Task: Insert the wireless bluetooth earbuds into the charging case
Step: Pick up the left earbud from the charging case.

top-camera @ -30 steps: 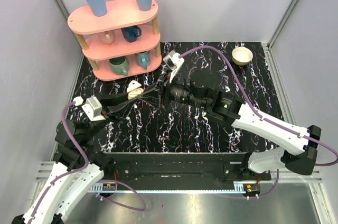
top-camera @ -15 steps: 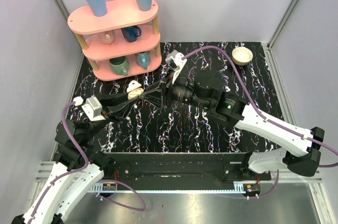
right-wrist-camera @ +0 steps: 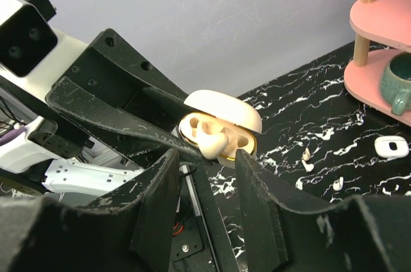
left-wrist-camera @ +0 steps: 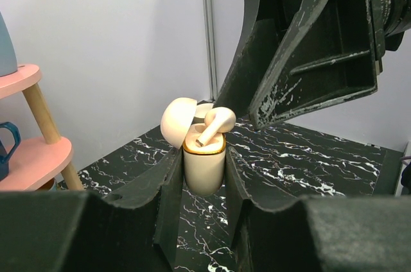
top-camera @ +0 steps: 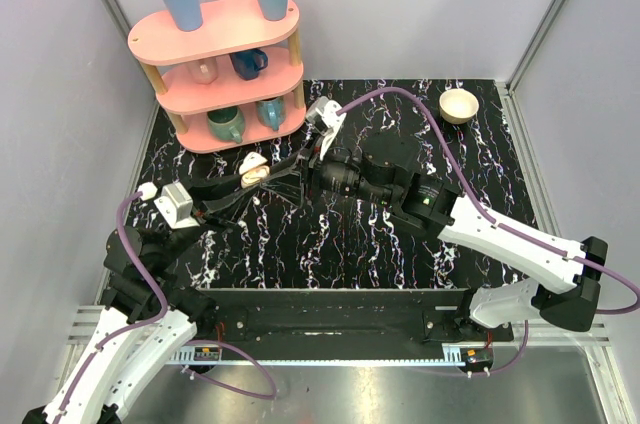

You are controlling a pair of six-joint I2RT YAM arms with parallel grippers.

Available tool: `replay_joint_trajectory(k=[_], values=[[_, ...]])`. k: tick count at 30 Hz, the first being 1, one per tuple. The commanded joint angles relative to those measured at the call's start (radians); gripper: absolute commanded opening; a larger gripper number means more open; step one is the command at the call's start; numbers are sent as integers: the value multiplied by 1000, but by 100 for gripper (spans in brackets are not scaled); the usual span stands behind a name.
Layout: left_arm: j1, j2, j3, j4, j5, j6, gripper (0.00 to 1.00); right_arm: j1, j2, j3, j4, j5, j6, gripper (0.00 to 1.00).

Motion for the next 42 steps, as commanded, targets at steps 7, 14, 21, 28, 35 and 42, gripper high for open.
replay_joint_trajectory(k=[7,14,21,28,35,42], values=[[2,7,-1,53,-4,-11,0,-7,-11,32,76,-10,-36,47],[2,7,4,51,-6,-9,0,-6,3,39,68,-39,-32,45],[2,-4,4,45,-7,-9,0,-7,16,45,68,-47,-34,42],[2,-7,4,41,-7,-11,0,-7,17,43,67,-40,-40,42],[2,4,12,42,-1,-11,0,-7,2,22,85,2,-46,43],[2,4,7,47,-4,-14,0,-7,-32,11,90,3,-40,47]])
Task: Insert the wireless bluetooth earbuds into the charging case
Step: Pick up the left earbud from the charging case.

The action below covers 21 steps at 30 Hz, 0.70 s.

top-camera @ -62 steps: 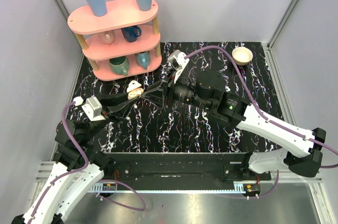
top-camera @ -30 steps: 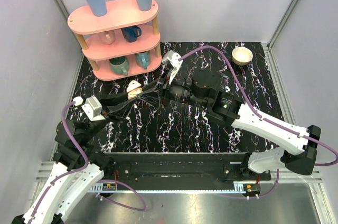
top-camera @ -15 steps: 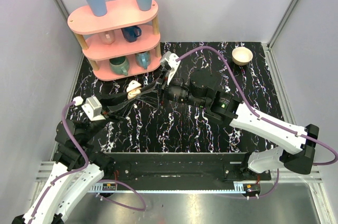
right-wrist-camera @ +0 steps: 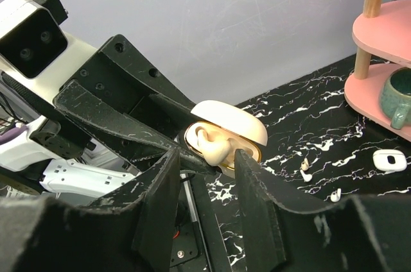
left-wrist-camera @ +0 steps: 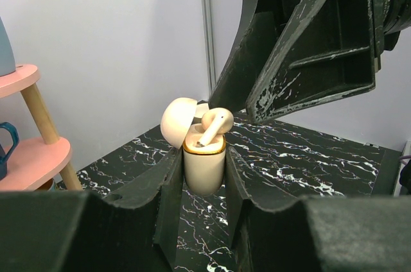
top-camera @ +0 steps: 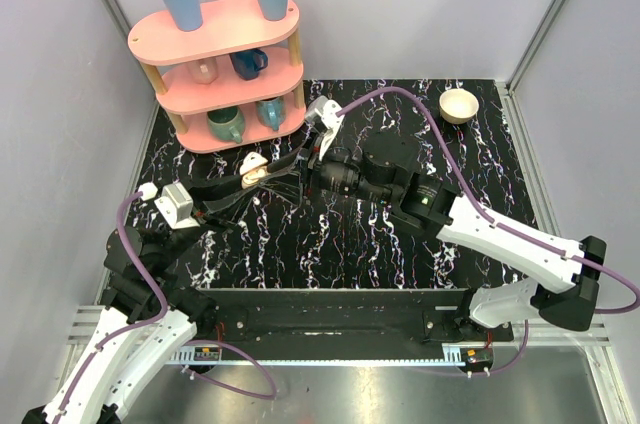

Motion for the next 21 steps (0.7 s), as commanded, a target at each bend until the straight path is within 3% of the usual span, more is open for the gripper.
replay_joint_trajectory(k=[1,21], values=[[4,3,7,49,-5,-14,0,-7,-41,11,45,24,-11,48],[2,-16,1,62,20,-32,0,-9,6,16,29,23,-29,49]])
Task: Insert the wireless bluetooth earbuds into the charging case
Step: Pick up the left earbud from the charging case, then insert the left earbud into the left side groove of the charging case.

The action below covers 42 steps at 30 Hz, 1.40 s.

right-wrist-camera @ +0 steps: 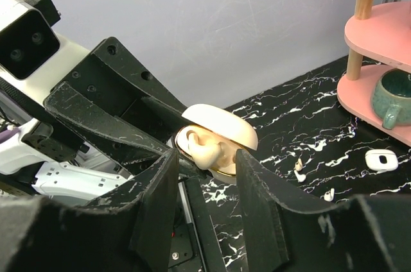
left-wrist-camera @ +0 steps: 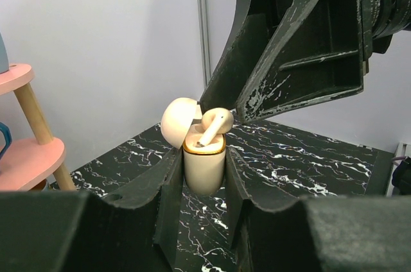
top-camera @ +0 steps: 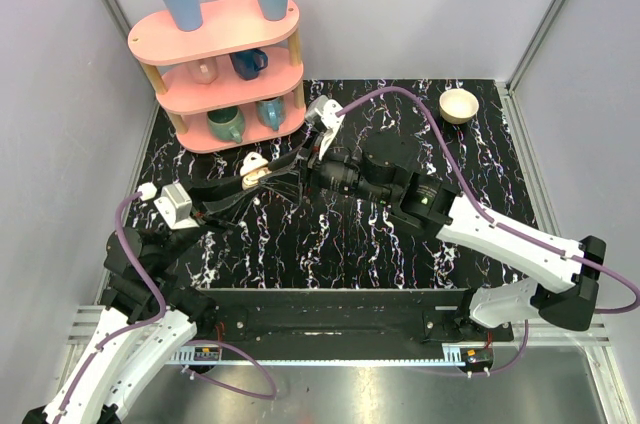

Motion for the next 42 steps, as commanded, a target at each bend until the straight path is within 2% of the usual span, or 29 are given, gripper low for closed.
replay_joint_trajectory(k=[1,9,28,32,42], values=[[2,-9,7,51,13,-11,0,-7,12,17,29,0,-16,49],[2,-2,12,56,22,-13,0,-7,23,19,38,-19,-10,47],[2,3,12,46,24,-7,0,-9,27,46,-5,-51,-46,25],[2,0,12,36,27,2,0,-7,35,88,-75,-53,-83,17],[2,17,26,0,79,35,0,-7,108,255,-295,-82,-201,15]])
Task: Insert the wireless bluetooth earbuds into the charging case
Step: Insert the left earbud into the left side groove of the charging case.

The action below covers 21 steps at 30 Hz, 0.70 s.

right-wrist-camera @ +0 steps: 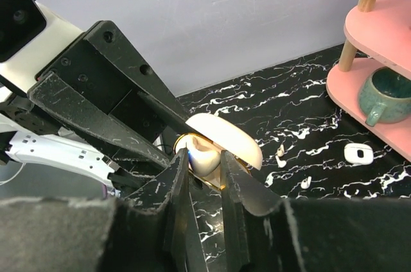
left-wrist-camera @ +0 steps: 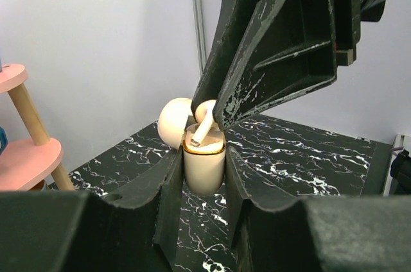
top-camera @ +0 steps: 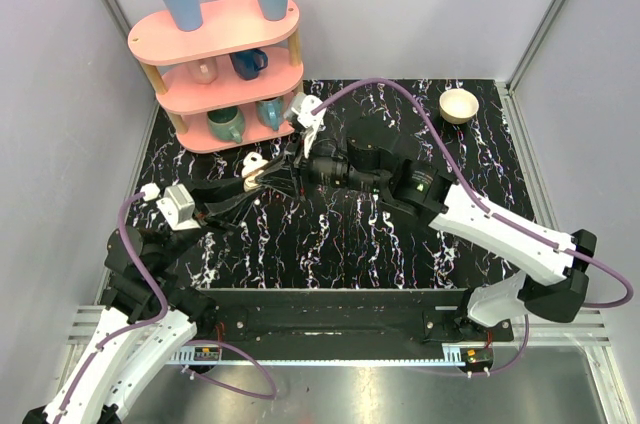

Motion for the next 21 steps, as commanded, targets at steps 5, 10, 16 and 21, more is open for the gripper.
replay_joint_trajectory(k=[5,10,16,21], values=[[2,21,35,-11,62,46,0,-5,64,171,-210,-31,-143,15],[2,22,41,-29,51,65,0,-1,84,229,-304,-19,-186,13],[2,26,49,-55,46,80,0,1,67,242,-336,1,-215,12],[2,24,50,-63,58,82,0,1,71,249,-353,-5,-225,12]])
